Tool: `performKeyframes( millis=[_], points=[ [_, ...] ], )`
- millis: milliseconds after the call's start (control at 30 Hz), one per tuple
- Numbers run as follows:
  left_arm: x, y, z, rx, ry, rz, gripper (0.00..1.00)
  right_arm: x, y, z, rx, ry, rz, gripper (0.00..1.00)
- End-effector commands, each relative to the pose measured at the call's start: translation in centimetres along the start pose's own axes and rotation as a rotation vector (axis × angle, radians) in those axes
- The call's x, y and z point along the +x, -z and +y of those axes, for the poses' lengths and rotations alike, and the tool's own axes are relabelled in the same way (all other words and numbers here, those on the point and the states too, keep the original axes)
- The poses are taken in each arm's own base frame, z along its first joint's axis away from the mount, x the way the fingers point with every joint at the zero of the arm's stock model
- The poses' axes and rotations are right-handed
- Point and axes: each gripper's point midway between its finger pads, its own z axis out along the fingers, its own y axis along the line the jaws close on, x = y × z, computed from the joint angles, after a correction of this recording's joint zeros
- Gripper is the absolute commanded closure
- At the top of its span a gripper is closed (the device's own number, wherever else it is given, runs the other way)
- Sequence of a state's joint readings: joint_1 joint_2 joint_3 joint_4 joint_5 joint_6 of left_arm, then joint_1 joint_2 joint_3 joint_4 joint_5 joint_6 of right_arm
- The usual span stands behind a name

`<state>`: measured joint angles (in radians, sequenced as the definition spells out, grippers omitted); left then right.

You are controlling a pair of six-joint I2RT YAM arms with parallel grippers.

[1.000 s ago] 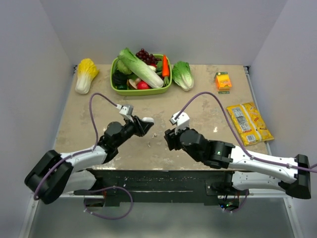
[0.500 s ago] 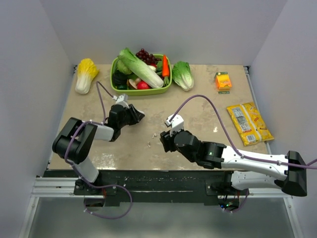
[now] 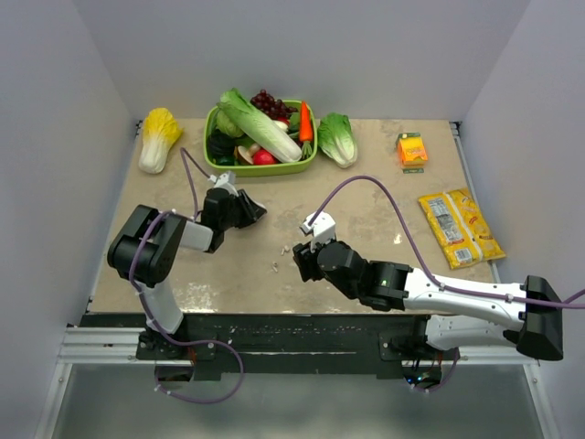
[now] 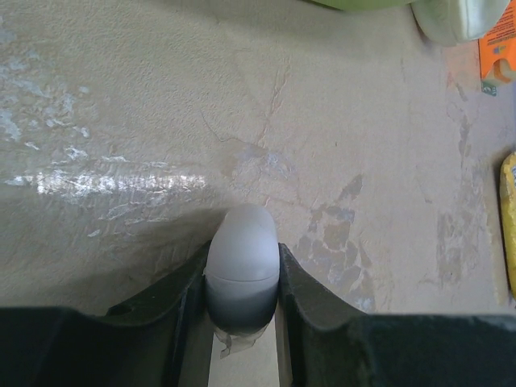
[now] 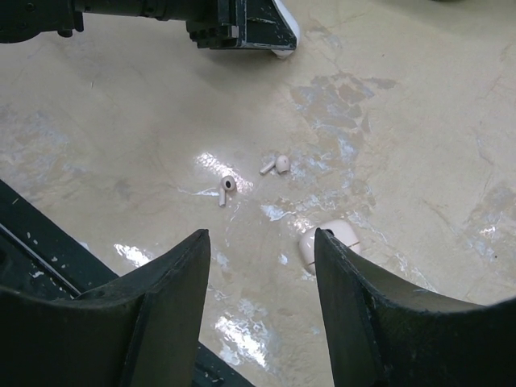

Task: Insert the wireless bluetooth earbuds into the charging case
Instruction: Place the charging case at the center of the board.

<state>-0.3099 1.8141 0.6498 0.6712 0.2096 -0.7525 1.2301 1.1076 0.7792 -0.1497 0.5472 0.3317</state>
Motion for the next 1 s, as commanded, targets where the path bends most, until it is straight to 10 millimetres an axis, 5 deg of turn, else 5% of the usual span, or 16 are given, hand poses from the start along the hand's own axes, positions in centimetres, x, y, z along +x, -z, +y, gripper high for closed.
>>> performKeyframes(
  millis=[0,267,300,333,533,667,767,967],
  points=[
    [0.6,-0.1,1.6,-0.063,0.024,0.037,0.68,-0.9,0.1,-0.1,0.006,-0.017,-0.035,0.43],
    [-0.4,2.5,3.5,-0.159,0.035,0.014,0.51,-1.2,0.7,-0.9,0.033,-0.015,-0.046,0.41],
    [-0.8,2.9,3.4,-0.16,0.032,0.005,0.23,-1.4,0.8,-1.0,0.036,-0.021,-0.053,0.41],
    [-1.2,3.1,3.8,-0.174,0.033,-0.001,0.14,-1.4,0.8,-1.0,0.035,-0.022,-0.055,0.41],
    [-2.6,5.9,4.5,-0.253,0.015,-0.038,0.09,-1.7,1.3,-1.4,0.044,-0.047,-0.066,0.4],
    [-3.5,9.7,4.0,-0.344,-0.042,-0.118,0.08,-1.5,1.4,-2.1,0.066,-0.066,-0.106,0.37],
    [-4.0,12.8,3.0,-0.388,-0.08,-0.205,0.0,-1.5,1.2,-2.4,0.081,-0.091,-0.134,0.24],
    [-1.2,15.3,-1.1,-0.047,0.083,-0.285,0.0,-0.5,-0.1,-2.6,0.123,-0.141,-0.122,0.16]
  ],
)
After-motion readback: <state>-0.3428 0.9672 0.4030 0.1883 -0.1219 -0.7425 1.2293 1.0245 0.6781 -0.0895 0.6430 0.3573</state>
